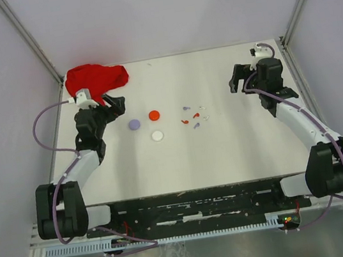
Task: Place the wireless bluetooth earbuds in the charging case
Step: Pick up the charging case at the center of the board.
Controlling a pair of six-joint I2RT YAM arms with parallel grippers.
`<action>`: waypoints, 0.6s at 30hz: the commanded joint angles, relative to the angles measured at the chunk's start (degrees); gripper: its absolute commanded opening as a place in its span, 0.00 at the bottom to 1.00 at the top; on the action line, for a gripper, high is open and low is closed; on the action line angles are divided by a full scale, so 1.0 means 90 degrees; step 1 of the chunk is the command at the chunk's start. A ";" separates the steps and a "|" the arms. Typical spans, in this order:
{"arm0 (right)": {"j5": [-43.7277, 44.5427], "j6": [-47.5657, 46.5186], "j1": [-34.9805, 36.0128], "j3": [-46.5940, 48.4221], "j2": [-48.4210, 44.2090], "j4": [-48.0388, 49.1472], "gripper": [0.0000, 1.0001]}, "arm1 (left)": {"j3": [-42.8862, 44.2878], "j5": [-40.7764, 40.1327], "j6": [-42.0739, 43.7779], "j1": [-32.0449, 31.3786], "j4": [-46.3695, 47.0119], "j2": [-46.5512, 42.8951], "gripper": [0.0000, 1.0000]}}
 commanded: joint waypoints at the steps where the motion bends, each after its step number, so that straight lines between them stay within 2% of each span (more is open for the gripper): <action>1: 0.0136 0.0102 0.0007 -0.0223 -0.0338 0.0144 0.99 | -0.0221 0.0014 -0.0586 0.0019 0.0174 -0.0548 0.99; 4: 0.0138 0.0203 0.0002 -0.0334 -0.0620 0.0071 1.00 | -0.0198 -0.0027 -0.0574 0.0015 0.0078 -0.0598 0.99; 8: -0.0691 0.0198 0.0000 -0.0490 -0.0813 0.0390 1.00 | -0.0171 -0.0255 -0.0601 0.0029 -0.0137 -0.0677 0.99; 18: -0.0445 0.0686 -0.0005 -0.0247 -0.0561 0.0262 0.99 | -0.0331 -0.0683 -0.0495 0.0039 -0.0386 -0.0959 0.99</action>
